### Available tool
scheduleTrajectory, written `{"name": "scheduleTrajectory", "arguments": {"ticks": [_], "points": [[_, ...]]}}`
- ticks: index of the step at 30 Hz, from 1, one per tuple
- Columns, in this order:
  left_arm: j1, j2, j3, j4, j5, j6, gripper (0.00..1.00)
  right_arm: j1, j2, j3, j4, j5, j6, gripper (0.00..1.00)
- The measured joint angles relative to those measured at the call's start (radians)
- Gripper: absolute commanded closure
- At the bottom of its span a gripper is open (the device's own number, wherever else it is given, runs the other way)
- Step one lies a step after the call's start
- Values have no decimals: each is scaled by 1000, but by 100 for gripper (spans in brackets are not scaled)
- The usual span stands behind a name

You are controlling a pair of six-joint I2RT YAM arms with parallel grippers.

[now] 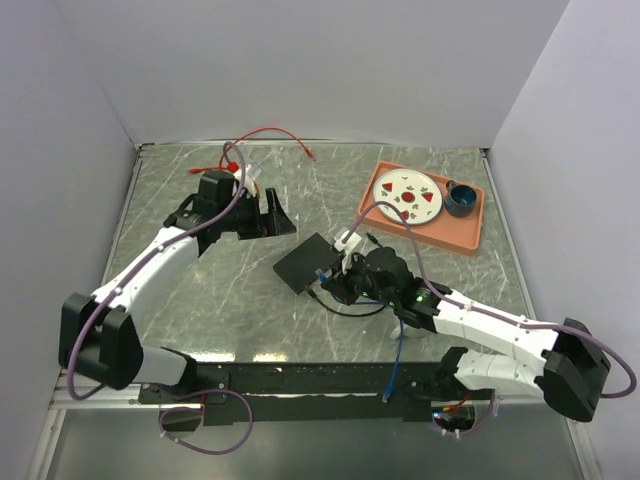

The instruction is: Insert the plug into the switch port

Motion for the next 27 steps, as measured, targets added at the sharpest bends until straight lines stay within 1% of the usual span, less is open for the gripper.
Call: {"name": "scheduleTrajectory", "arguments": {"ticks": [7, 15, 23, 27], "points": [[4, 134, -23, 66, -2, -6, 3, -16, 119, 0, -4, -1, 33, 100], [4, 236, -24, 116, -14, -14, 3, -71, 227, 0, 0, -16, 74, 100], [4, 341, 14, 159, -31, -13, 3, -84, 380, 22, 3, -38, 81, 100], [4, 391, 26, 185, -31, -11, 3, -85, 430, 39, 7, -42, 92, 100]]}}
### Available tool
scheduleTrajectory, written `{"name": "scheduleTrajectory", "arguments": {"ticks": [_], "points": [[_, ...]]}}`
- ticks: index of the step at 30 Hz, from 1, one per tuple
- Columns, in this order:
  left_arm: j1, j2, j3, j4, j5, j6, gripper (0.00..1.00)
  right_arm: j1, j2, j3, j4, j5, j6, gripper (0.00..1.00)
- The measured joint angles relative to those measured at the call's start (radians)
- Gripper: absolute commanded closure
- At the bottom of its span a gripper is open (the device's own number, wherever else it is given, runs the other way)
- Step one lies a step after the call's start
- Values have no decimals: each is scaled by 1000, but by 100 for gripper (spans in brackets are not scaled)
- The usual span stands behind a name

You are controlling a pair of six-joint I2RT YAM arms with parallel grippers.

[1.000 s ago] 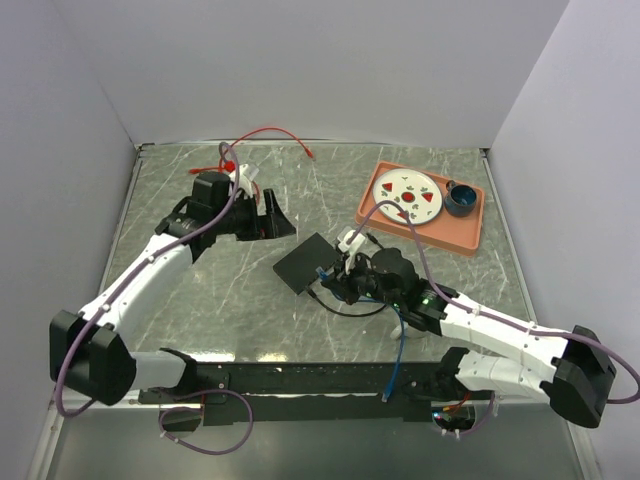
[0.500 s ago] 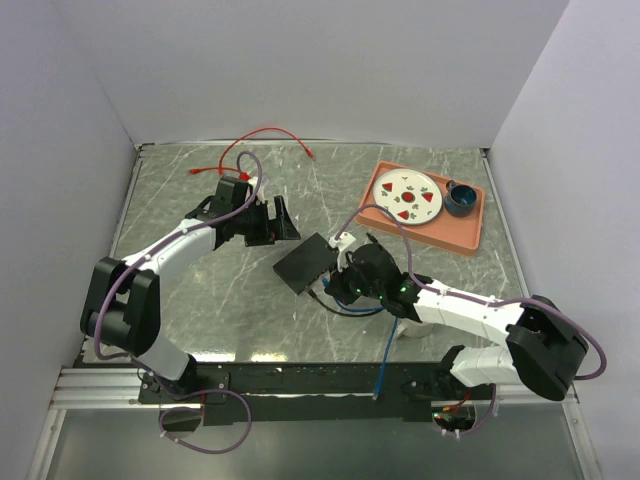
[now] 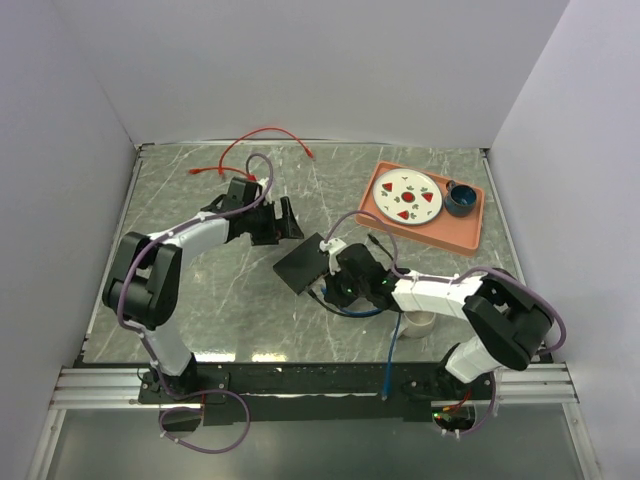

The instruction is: Insert the plug into the switch port

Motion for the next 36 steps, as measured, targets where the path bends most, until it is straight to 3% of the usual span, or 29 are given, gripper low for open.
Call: {"name": "scheduleTrajectory", "arguments": {"ticks": [16, 36], "points": [[-30, 119, 52, 24, 5, 44, 3, -9, 112, 88, -25, 3, 4, 100], [-51, 136, 70, 19, 10, 68, 3, -15, 186, 180, -92, -7, 3, 100]]}}
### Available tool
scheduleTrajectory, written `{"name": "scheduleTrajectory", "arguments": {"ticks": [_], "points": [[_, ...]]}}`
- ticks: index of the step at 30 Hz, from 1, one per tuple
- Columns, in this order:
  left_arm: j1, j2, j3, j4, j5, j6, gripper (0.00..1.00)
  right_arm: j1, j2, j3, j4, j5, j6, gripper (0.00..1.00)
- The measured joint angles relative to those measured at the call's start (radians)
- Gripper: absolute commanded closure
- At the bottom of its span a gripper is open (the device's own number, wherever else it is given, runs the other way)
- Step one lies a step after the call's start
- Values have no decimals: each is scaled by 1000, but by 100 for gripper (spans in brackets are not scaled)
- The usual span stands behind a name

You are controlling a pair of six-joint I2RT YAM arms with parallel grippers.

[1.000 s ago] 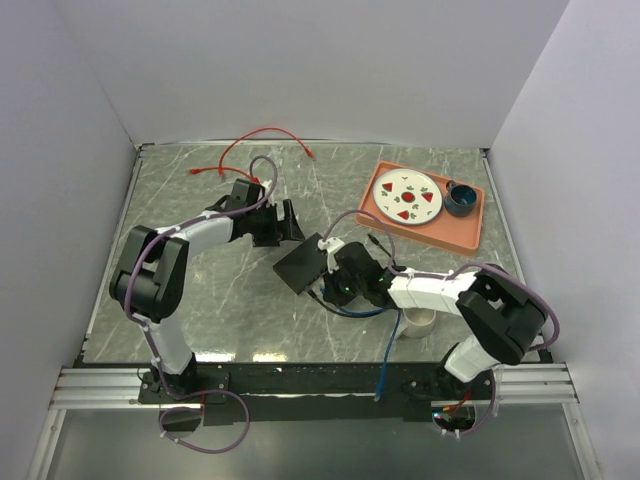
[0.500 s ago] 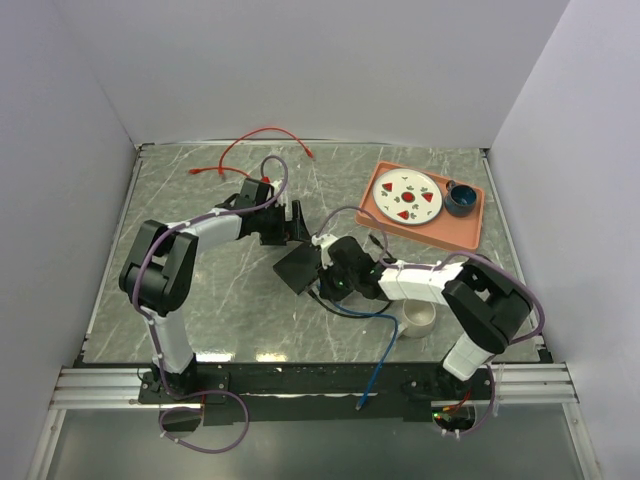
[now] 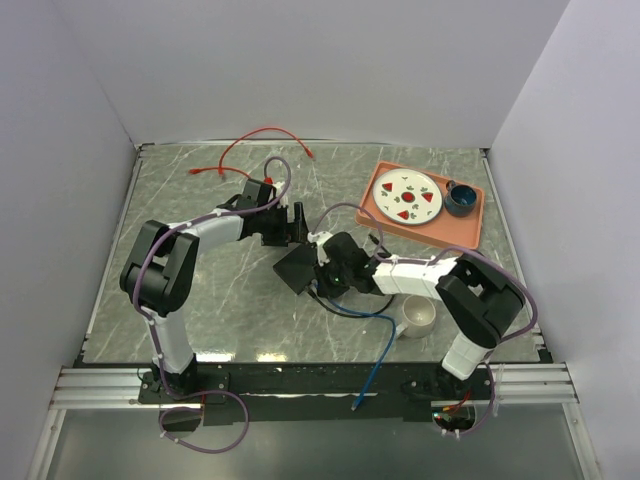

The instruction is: Insert the plug into the switch port

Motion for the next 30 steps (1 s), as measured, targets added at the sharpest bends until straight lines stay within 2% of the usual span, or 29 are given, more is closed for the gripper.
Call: {"name": "scheduleTrajectory", "arguments": {"ticks": [16, 30], "points": [[-5, 0, -2, 5, 27, -4, 3, 0, 31, 60, -79, 19, 28, 100], [39, 0, -42, 48, 88, -36, 3, 14, 35, 79, -111, 77, 48, 100]]}}
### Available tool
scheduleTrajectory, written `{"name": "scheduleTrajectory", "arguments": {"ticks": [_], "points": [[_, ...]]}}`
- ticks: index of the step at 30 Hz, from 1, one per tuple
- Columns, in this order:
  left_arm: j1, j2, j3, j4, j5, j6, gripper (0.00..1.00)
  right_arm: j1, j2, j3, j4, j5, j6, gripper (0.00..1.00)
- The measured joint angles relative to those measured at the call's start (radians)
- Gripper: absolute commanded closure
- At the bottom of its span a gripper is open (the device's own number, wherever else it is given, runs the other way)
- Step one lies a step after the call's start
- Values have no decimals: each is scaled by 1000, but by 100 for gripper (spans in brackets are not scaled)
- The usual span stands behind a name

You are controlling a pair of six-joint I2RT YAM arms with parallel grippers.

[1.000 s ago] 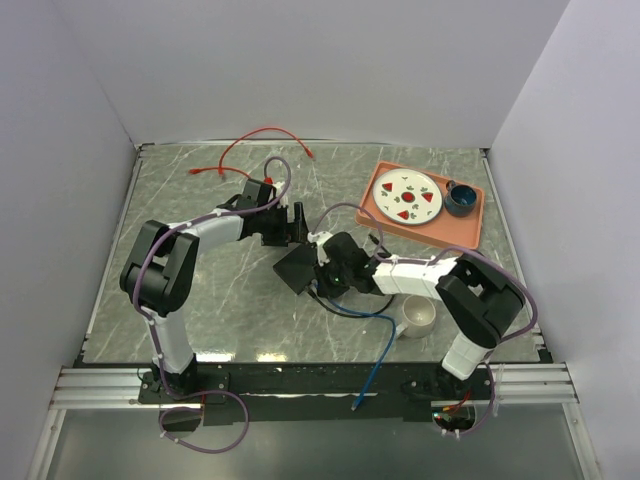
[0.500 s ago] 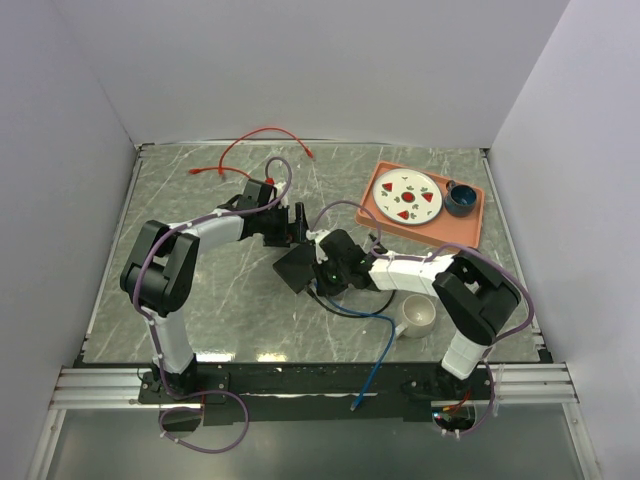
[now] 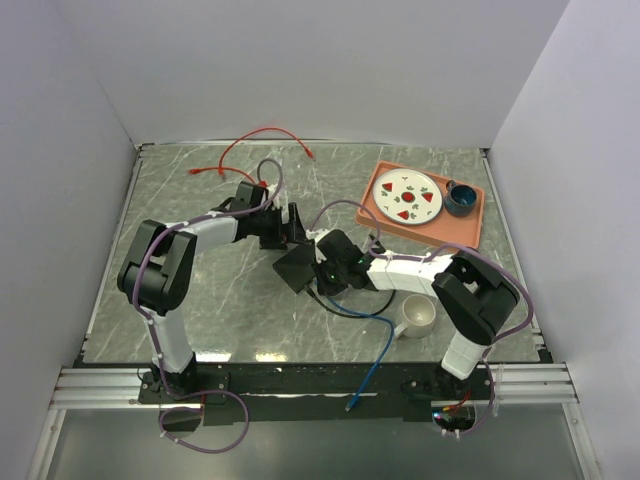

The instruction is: Insert the plug into the switch port

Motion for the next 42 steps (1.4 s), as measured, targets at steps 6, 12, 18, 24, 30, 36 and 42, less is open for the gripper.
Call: {"name": "scheduleTrajectory", "arguments": {"ticks": [6, 12, 18, 24, 30, 36, 42], "points": [[27, 0, -43, 35, 40, -35, 3, 10, 2, 5, -10, 21, 11, 100], [39, 0, -55, 60, 54, -39, 3, 13, 7, 19, -30, 31, 17, 100], [42, 0, -60, 69, 64, -39, 3, 14, 19, 42, -63, 33, 24, 100], [42, 0, -72, 93, 78, -43, 3, 17, 38, 77, -108, 32, 30, 100], [44, 0, -84, 113, 98, -45, 3, 19, 45, 90, -126, 30, 34, 100], [44, 0, -101, 147, 114, -47, 3, 19, 45, 93, -130, 29, 37, 100], [44, 0, -108, 163, 116, -61, 3, 23, 45, 97, -136, 21, 42, 100]]}}
